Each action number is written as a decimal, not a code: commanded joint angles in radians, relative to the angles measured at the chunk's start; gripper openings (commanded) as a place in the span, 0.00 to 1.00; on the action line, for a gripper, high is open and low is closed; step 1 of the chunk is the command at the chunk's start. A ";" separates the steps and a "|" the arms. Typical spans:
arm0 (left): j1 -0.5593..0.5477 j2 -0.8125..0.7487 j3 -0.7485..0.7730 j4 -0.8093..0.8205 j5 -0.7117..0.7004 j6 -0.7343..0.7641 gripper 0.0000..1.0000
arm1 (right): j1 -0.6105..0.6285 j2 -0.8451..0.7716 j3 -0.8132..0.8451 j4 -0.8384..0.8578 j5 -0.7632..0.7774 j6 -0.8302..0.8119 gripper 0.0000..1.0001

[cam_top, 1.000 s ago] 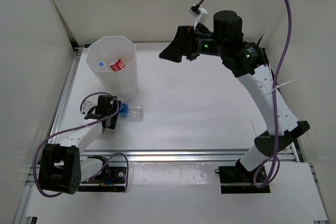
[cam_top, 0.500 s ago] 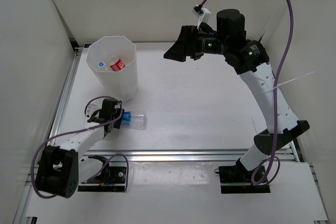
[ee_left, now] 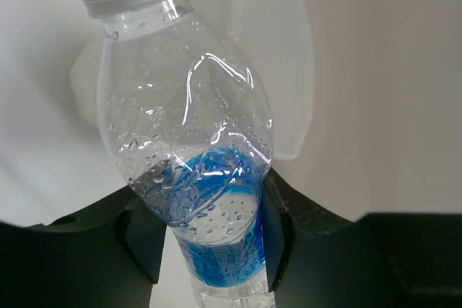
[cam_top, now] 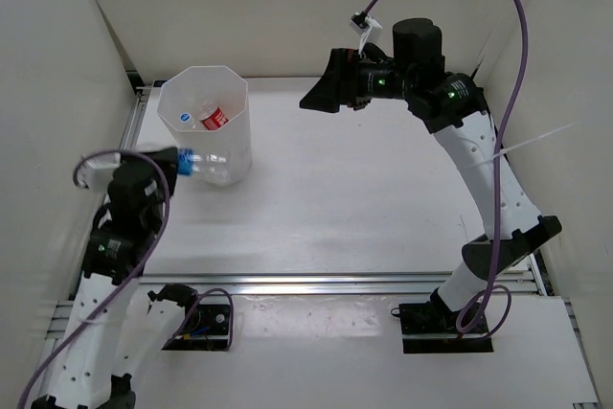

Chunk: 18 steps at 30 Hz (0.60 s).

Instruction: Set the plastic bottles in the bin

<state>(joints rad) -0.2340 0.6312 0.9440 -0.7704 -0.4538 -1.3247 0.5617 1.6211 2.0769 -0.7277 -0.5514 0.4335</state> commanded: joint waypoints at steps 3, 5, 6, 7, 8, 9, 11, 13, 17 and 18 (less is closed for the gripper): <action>-0.004 0.336 0.379 0.088 -0.264 0.425 0.45 | -0.008 0.000 -0.005 0.039 -0.041 0.001 1.00; -0.004 0.475 0.534 0.164 -0.314 0.539 0.45 | -0.008 -0.010 -0.005 0.039 -0.051 0.001 1.00; -0.004 0.517 0.535 0.186 -0.315 0.561 0.45 | -0.008 -0.010 -0.005 0.039 -0.051 0.001 1.00; 0.007 0.562 0.611 0.203 -0.328 0.585 0.45 | -0.008 -0.020 -0.005 0.028 -0.042 0.001 1.00; 0.007 0.608 0.651 0.218 -0.329 0.637 0.47 | -0.008 -0.032 -0.005 0.028 -0.042 -0.012 1.00; 0.016 0.701 0.694 0.218 -0.329 0.660 0.54 | -0.008 -0.032 -0.005 0.013 -0.018 -0.024 1.00; 0.016 0.783 0.785 0.218 -0.329 0.702 0.83 | -0.008 -0.061 -0.005 -0.012 0.001 -0.038 1.00; 0.016 0.820 0.765 0.218 -0.426 0.690 1.00 | -0.017 -0.081 -0.005 -0.044 0.072 -0.038 1.00; 0.025 0.673 0.684 0.218 -0.445 0.642 1.00 | -0.078 -0.081 0.017 -0.179 0.171 -0.009 1.00; 0.025 0.638 0.667 0.218 -0.445 0.674 1.00 | -0.095 -0.081 0.017 -0.205 0.171 0.005 1.00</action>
<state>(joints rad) -0.2226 1.4567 1.6142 -0.5674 -0.8219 -0.6968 0.5179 1.5726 2.0666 -0.8295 -0.4618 0.4259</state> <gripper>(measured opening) 0.997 0.998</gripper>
